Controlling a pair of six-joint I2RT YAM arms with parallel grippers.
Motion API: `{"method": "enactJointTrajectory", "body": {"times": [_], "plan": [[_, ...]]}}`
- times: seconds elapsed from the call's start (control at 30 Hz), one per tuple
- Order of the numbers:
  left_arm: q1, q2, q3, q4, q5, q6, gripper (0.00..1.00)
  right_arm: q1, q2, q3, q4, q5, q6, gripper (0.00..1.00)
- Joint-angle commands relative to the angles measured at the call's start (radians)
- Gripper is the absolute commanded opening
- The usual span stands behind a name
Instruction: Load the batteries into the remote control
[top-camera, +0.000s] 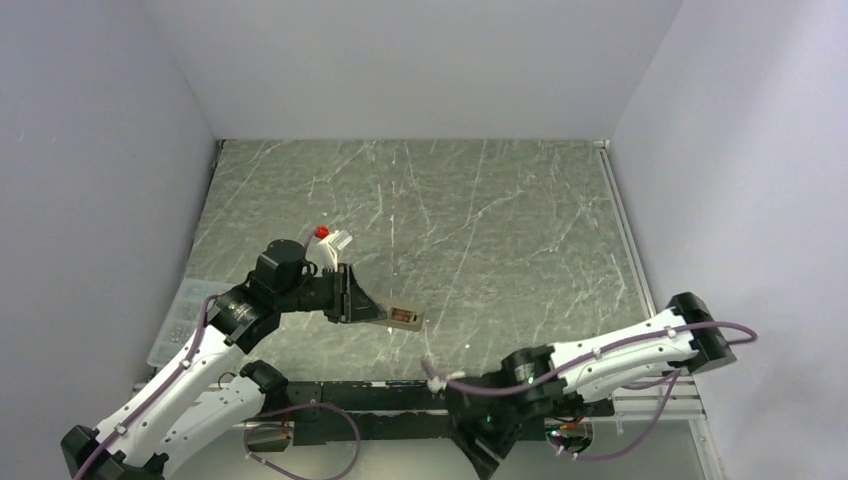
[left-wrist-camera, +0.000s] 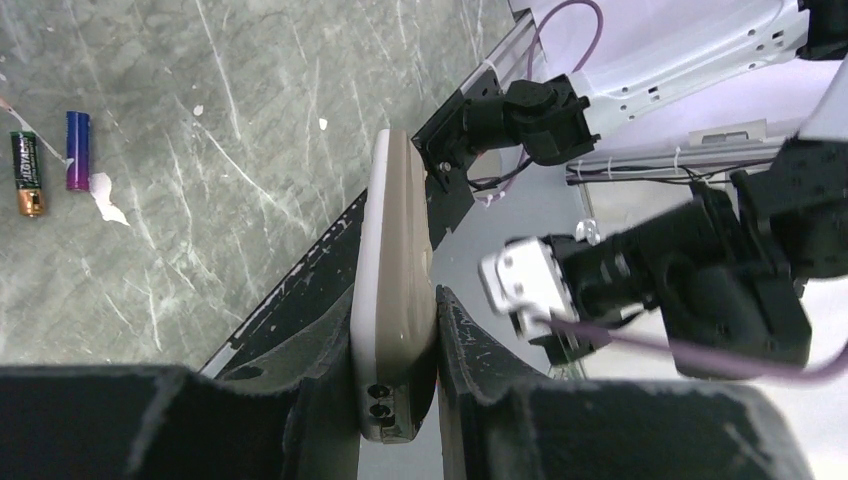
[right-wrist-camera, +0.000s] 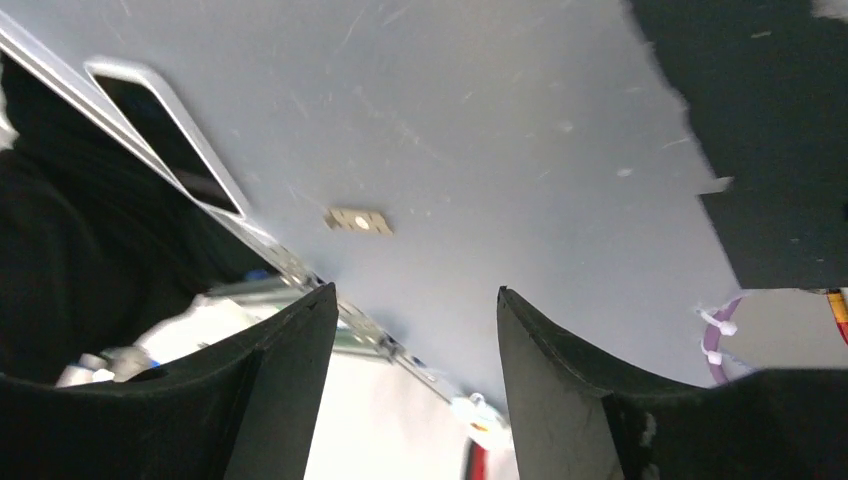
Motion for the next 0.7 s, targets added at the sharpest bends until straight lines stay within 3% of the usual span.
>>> {"method": "enactJointTrajectory", "body": {"times": [0.0,0.3,0.67], "plan": [[-0.003,-0.027,-0.003,0.056,0.052,0.003,0.00,0.212,0.101,0.123,0.006,0.126,-0.023,0.63],[-0.003,-0.045,-0.024,0.093,0.102,-0.025,0.00,0.553,0.292,0.211,0.165,0.326,-0.162,0.65],[-0.003,-0.093,-0.031,0.122,0.154,-0.067,0.00,0.806,0.562,0.346,0.252,0.478,-0.192,0.66]]}}
